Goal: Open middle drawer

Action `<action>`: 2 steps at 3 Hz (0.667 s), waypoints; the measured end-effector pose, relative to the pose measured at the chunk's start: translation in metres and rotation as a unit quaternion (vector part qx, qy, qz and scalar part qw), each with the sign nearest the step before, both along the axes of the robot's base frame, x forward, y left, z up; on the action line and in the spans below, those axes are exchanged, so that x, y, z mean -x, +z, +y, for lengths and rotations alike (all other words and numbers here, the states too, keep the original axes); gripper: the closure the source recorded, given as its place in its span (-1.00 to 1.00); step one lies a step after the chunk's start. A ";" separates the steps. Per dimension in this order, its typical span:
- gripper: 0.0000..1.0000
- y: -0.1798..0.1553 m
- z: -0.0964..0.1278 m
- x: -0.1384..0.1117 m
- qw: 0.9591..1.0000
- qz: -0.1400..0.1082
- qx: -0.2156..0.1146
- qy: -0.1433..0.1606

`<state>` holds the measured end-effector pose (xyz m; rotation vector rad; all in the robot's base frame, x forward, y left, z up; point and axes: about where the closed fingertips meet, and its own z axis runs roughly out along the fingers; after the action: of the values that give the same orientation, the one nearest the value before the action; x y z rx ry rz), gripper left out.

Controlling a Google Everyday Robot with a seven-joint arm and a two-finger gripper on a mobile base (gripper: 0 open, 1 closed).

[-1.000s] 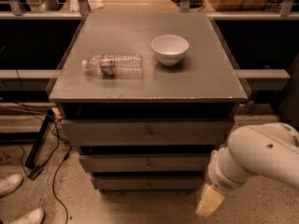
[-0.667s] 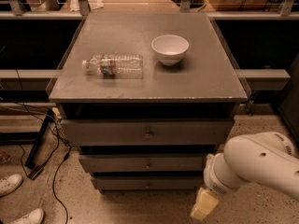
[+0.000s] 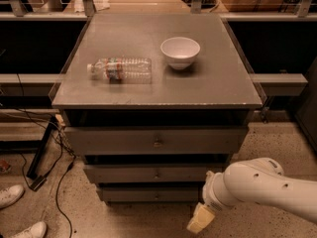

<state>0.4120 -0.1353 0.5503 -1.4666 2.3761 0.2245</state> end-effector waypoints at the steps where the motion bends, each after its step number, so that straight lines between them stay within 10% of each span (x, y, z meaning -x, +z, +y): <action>1: -1.00 0.000 0.000 0.000 1.000 0.000 0.000 0.000; 2: -1.00 -0.014 0.010 -0.015 1.000 -0.002 -0.015 0.013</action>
Offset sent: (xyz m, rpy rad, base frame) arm 0.0379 0.0254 -0.0344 0.0778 -0.0086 0.0619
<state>0.4269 -0.1250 0.5367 -1.4828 2.3425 0.2626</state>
